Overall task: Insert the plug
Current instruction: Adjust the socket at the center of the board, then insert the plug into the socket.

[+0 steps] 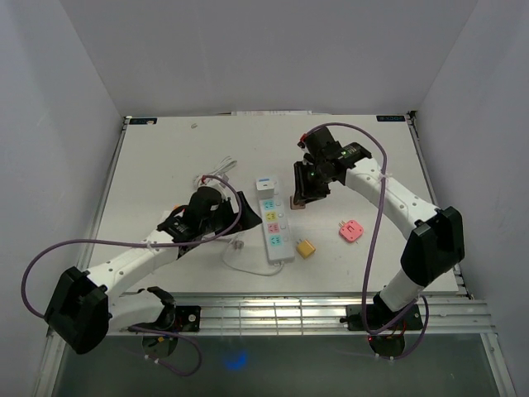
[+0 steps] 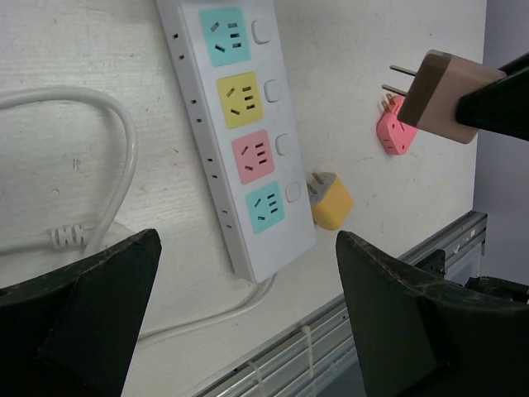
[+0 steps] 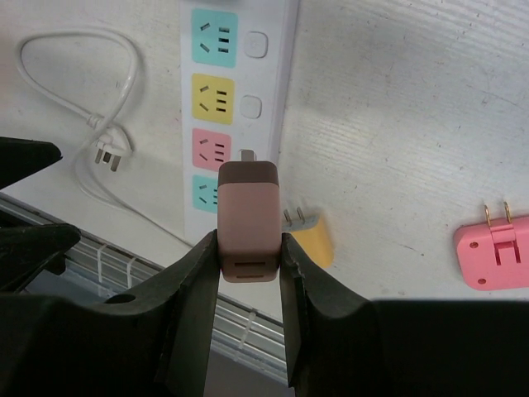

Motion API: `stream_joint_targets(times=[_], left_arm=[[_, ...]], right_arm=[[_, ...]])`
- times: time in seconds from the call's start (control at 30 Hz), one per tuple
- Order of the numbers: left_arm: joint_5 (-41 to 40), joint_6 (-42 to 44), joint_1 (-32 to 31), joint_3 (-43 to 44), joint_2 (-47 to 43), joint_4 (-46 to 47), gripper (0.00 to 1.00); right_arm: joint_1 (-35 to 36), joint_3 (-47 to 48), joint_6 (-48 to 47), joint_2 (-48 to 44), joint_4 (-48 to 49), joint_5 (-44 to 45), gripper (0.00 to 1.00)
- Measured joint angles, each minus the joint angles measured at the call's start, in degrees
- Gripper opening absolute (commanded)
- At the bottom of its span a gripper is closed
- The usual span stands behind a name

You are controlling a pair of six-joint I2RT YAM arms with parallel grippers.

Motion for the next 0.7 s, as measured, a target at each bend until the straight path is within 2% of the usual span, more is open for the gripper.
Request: stream_joint_targets(times=[0.47, 0.7], left_arm=[[8.11, 1.70, 11.96, 2.82, 8.61, 3.08, 0.97], [11.96, 1.68, 18.03, 7.98, 16.06, 5.33, 0.95]], right_arm=[[0.00, 7.06, -1.53, 10.56, -0.42, -3.39, 0.08], [0.11, 12.87, -2.56, 17.18, -1.25, -4.87, 0.08]])
